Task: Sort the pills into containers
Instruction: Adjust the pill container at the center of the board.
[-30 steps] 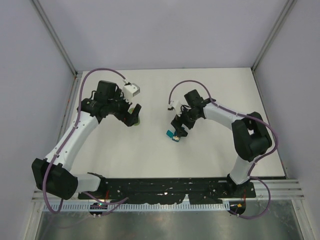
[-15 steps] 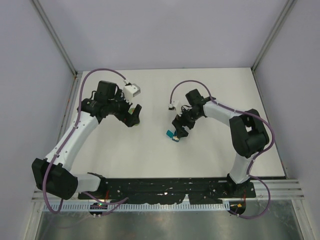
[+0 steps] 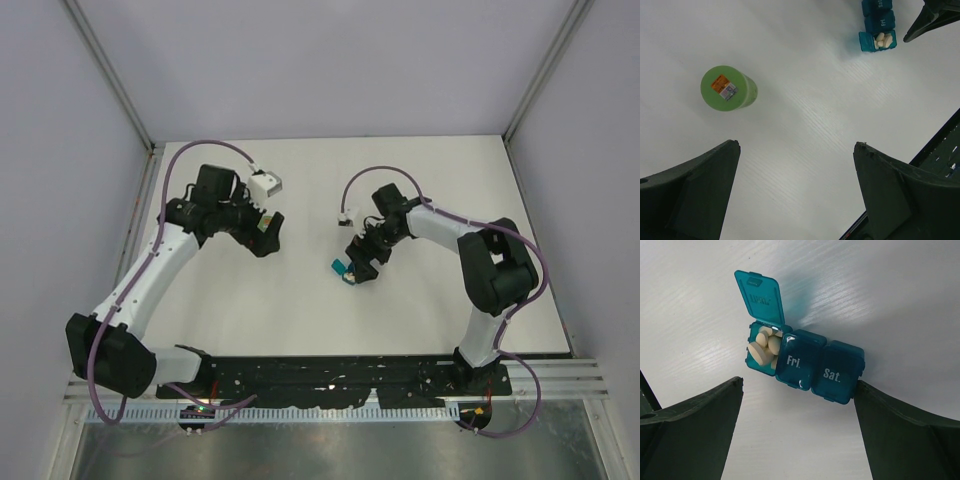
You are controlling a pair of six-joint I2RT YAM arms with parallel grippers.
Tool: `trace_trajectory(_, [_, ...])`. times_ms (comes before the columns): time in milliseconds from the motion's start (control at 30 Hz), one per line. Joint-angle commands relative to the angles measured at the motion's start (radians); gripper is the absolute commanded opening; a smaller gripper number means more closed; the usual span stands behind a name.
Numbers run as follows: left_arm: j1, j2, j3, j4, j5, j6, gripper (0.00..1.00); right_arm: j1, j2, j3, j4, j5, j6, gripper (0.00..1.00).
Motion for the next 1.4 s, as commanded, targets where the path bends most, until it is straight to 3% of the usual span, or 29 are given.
trace_trajectory(0, [0.000, 0.007, -0.020, 0.031, 0.041, -0.002, 1.00, -0.002, -0.047, -0.025, -0.013, -0.032, -0.005, 0.95])
trace_trajectory(767, [-0.116, 0.073, -0.093, 0.070, 0.032, 0.041, 1.00, 0.038, -0.090, -0.060, -0.038, -0.141, 0.024, 0.95])
trace_trajectory(967, [-0.147, 0.116, -0.128, 0.146, 0.107, 0.056, 1.00, 0.045, -0.122, -0.076, -0.042, -0.158, 0.023, 0.95])
trace_trajectory(1367, [-0.148, 0.194, -0.152, 0.274, 0.149, 0.018, 1.00, 0.056, -0.205, -0.120, 0.100, 0.049, 0.164, 0.95])
